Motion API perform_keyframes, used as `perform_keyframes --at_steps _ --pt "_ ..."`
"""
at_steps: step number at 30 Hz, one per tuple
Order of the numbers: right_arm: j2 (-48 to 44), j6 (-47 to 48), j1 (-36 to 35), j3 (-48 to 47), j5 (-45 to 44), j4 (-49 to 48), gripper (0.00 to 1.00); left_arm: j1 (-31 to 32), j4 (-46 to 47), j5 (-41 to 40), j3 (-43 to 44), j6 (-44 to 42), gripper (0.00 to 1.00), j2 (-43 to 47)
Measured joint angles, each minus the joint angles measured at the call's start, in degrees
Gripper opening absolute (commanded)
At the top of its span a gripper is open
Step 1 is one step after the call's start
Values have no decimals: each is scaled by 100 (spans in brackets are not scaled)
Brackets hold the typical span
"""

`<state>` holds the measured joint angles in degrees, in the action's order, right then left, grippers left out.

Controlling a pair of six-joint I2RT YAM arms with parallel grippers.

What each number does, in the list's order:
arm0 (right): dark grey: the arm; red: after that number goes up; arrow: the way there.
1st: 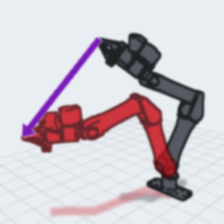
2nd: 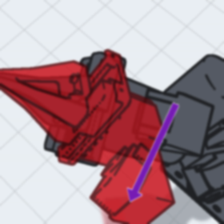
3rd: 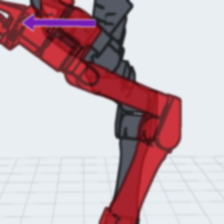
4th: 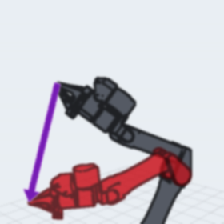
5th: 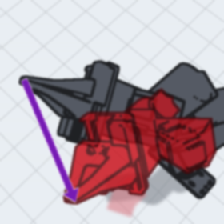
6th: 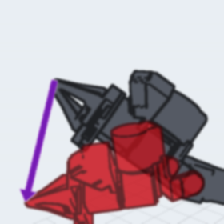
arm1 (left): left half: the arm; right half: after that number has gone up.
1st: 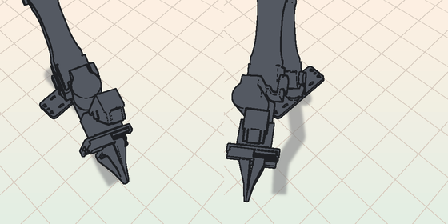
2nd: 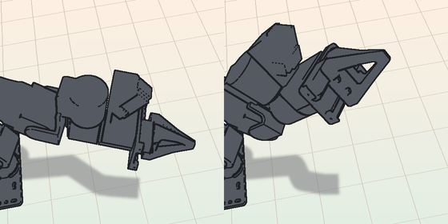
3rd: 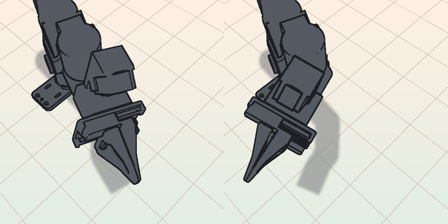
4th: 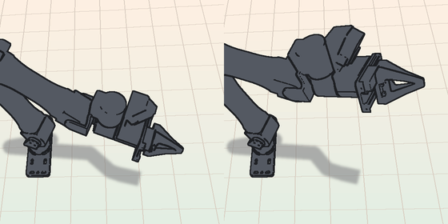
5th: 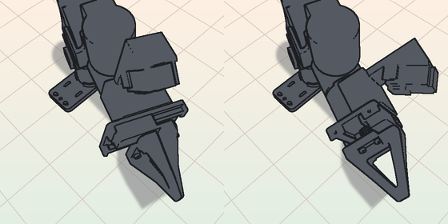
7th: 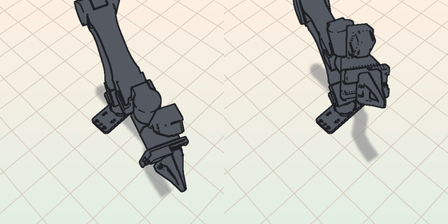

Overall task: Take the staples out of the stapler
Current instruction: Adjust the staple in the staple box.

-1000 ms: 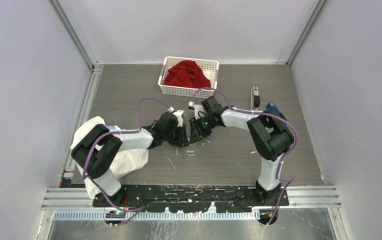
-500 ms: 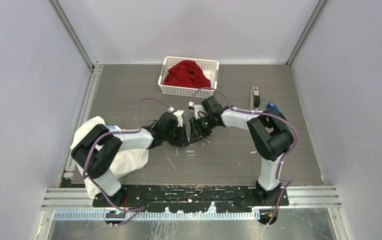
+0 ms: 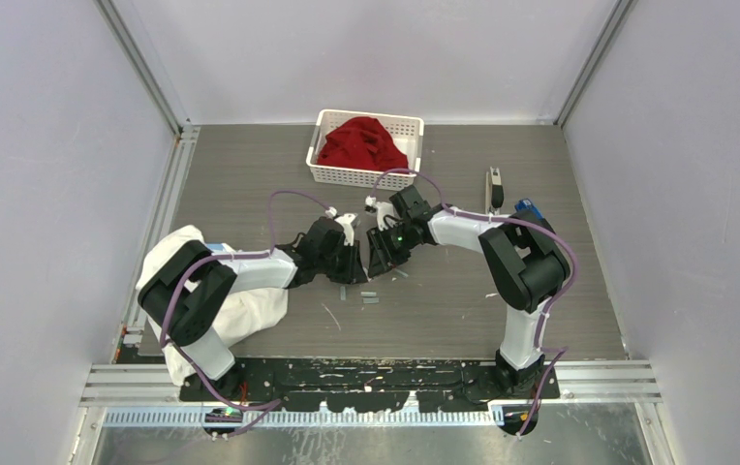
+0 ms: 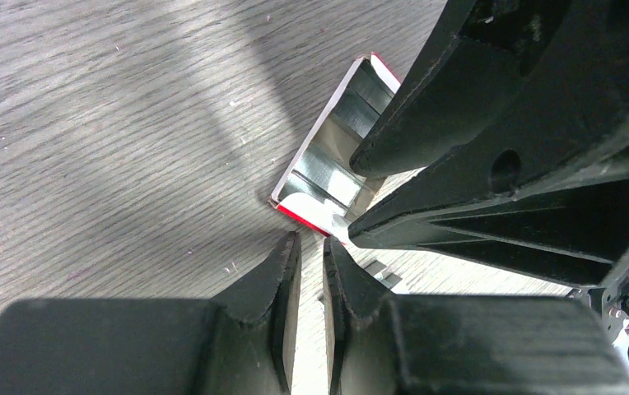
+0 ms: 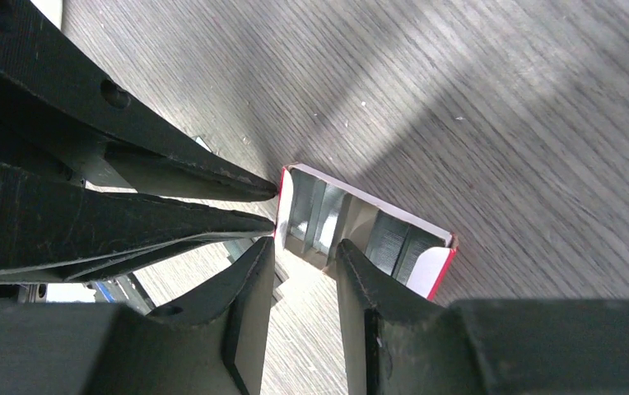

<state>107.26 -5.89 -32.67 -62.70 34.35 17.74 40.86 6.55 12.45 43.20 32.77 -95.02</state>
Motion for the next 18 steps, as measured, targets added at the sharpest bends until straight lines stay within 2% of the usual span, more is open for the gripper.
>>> perform_keyframes --at_steps 18 --pt "-461 151 52 -11 -35 72 39 0 -157 -96 -9 -13 19 92"
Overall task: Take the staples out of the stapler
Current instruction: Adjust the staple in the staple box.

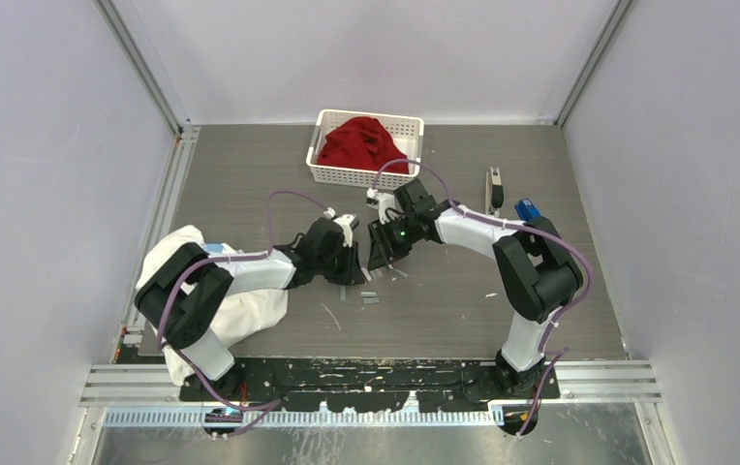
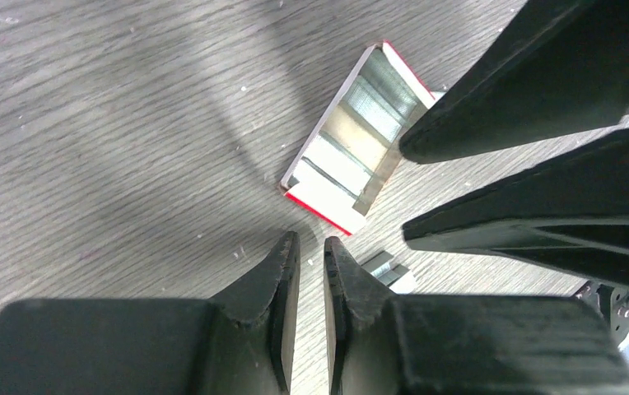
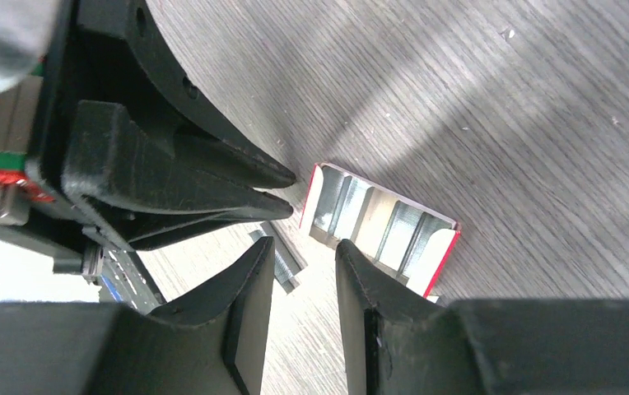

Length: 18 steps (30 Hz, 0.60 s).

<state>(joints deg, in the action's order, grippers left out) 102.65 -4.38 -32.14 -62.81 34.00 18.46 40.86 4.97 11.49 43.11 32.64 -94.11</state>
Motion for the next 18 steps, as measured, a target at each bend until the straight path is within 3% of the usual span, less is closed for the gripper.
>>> perform_keyframes --at_steps 11,15,18 --pt "-267 597 94 -72 470 208 38 0 -337 -249 -321 -63 19 645" --pt "-267 1451 116 -337 831 793 32 -22 -337 -249 -538 -85 19 1069" --pt "-339 2124 107 -417 914 1075 19 -85 -306 -223 -717 -111 19 1318"
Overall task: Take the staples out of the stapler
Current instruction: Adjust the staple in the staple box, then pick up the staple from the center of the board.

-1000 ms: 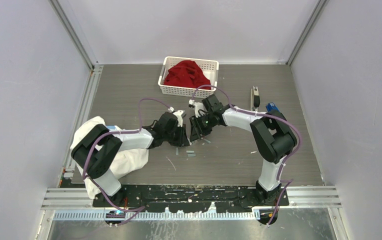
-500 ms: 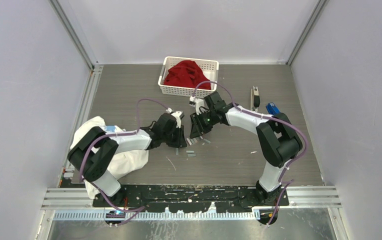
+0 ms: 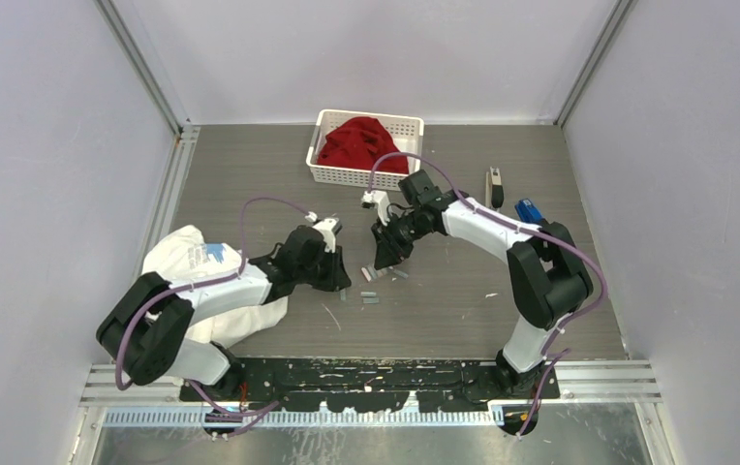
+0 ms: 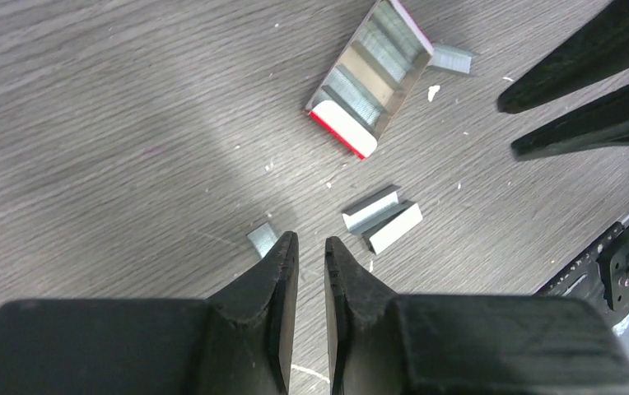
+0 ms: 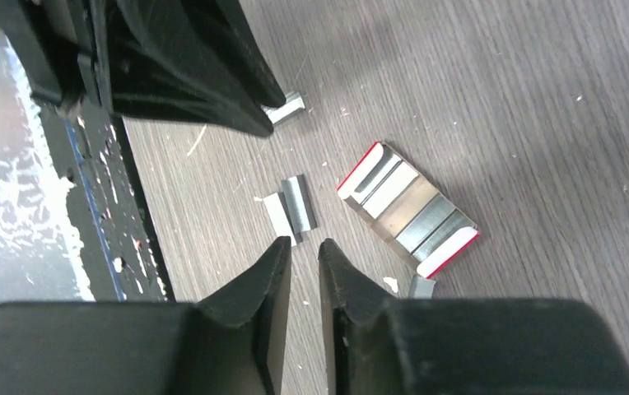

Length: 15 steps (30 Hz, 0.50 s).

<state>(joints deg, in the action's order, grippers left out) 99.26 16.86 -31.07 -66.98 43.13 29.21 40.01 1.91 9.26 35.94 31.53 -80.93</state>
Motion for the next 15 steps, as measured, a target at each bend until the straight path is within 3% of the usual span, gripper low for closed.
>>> perform_keyframes --at_steps 4,15 --pt "-68 702 -140 0 -234 302 5 -107 31 87 -225 4 19 197" --pt "39 1569 -828 70 -1360 546 4 -142 70 168 -369 7 19 516"
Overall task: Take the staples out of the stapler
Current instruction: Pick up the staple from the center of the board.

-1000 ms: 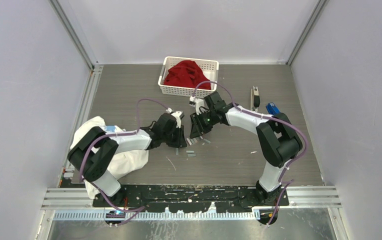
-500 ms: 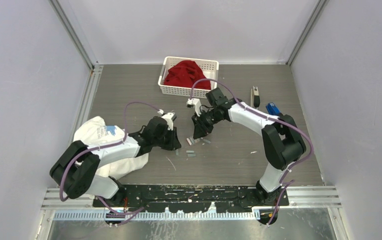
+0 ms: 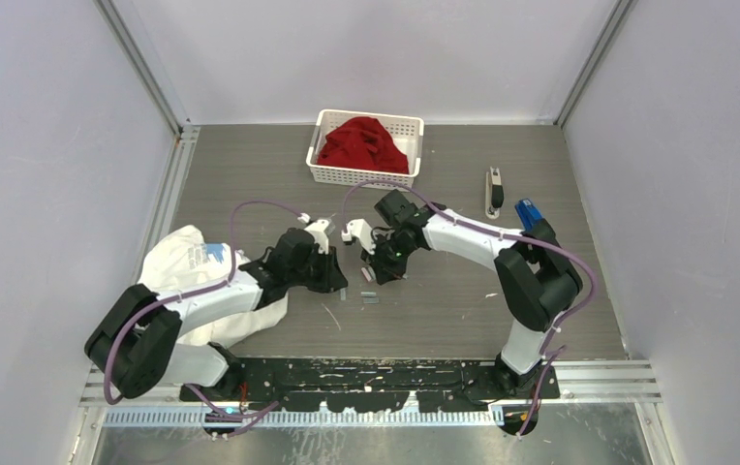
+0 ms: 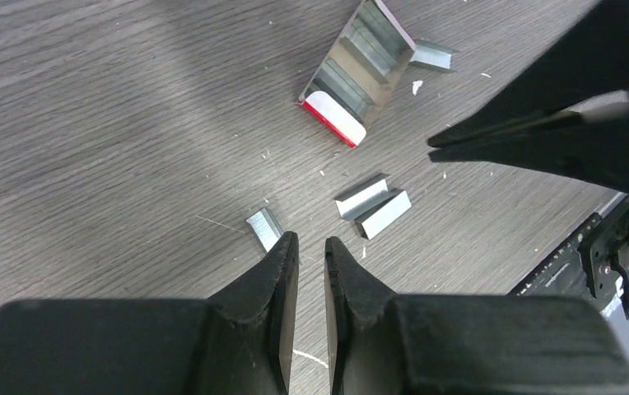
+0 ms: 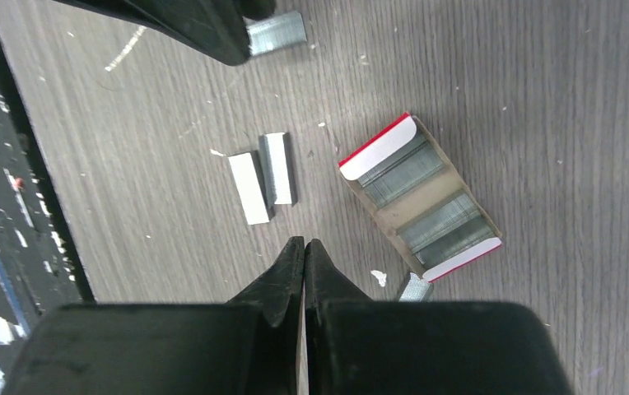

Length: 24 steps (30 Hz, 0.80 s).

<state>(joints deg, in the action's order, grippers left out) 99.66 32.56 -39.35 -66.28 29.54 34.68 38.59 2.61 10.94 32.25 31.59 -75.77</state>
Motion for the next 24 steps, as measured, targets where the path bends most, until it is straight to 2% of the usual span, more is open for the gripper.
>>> perform_keyframes --at_steps 9,24 --pt "348 127 -179 70 -470 -13 6 -15 372 345 -334 -35 21 404" --pt "487 68 -184 70 -553 -144 10 -101 588 400 -938 120 23 1180"
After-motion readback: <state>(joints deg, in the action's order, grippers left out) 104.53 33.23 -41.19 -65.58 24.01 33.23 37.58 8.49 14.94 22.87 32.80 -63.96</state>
